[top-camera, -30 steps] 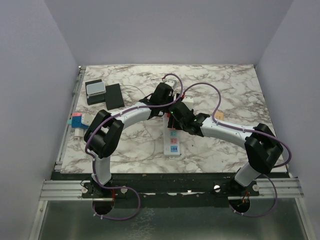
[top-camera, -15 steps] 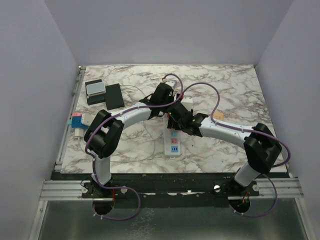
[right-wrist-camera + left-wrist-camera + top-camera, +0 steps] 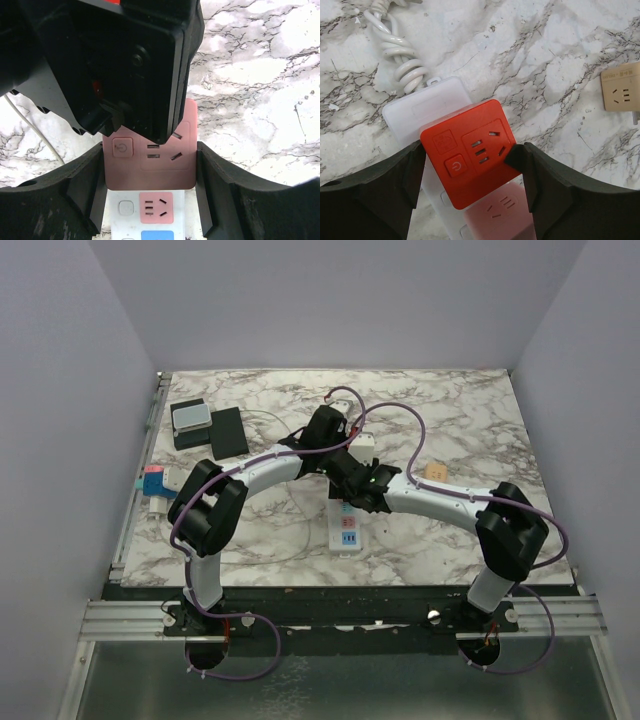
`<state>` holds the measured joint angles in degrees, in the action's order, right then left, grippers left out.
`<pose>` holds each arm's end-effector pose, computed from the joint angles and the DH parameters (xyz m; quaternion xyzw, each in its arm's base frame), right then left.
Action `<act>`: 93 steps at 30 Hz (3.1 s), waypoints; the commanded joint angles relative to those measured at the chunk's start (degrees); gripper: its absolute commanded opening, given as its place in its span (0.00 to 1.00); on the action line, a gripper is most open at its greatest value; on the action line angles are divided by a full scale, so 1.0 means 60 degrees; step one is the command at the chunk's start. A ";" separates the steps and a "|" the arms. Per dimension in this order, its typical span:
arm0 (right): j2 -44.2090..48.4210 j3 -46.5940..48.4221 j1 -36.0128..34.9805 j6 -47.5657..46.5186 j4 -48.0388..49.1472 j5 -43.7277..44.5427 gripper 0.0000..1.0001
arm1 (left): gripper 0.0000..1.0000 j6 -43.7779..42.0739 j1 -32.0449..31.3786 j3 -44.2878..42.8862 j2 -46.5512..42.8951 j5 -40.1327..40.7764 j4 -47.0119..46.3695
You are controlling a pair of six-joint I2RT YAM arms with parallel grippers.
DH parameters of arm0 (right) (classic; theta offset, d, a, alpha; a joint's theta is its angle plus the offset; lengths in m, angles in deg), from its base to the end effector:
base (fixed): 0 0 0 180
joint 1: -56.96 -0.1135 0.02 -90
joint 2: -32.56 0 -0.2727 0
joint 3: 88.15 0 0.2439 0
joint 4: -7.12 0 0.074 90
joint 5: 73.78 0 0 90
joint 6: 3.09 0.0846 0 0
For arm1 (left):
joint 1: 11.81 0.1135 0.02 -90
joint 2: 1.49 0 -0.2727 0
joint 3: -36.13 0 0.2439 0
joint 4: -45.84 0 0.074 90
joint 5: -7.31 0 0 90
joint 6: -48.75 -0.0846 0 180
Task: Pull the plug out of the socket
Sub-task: Remove the plug from the socket, then place the plug at the center of the board.
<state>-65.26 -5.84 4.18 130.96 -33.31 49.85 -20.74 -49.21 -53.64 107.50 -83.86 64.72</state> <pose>0.2629 0.2687 0.1988 0.0148 0.9191 0.0261 0.3930 0.3674 -0.2831 0.1932 0.1365 0.8887 -0.2199 0.3784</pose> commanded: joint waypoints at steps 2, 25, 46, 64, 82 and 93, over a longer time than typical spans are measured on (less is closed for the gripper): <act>0.0327 0.0284 -0.0092 0.0180 -0.0533 0.0739 0.00 | 0.12 -0.0475 0.0085 0.0364 0.0636 0.0361 0.1523; 0.1394 -0.0390 0.0197 -0.0431 0.0128 0.0405 0.00 | 0.12 -0.0582 0.0087 0.0356 0.0588 0.0503 0.1519; 0.4427 -0.2179 0.3299 -0.1850 -0.2014 -0.2399 0.00 | 0.13 -0.0778 0.0082 0.0404 0.0339 0.0548 0.1526; 0.2198 -0.0535 0.5454 -0.4237 -0.4283 -0.5212 0.00 | 0.87 -0.0759 0.0083 0.0312 -0.0384 0.0238 0.1672; -0.0609 0.0404 0.5729 -0.4666 -0.3984 -0.4695 0.04 | 0.99 -0.0738 0.0083 0.0441 -0.2221 -0.0638 0.1668; -0.1901 0.1270 0.5896 -0.4746 -0.4069 -0.4188 0.23 | 0.99 -0.0755 0.0092 0.0400 -0.2513 -0.0947 0.1685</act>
<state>-71.18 2.36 38.72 103.29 -60.26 21.52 -24.63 -48.89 -51.28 94.19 -87.66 73.73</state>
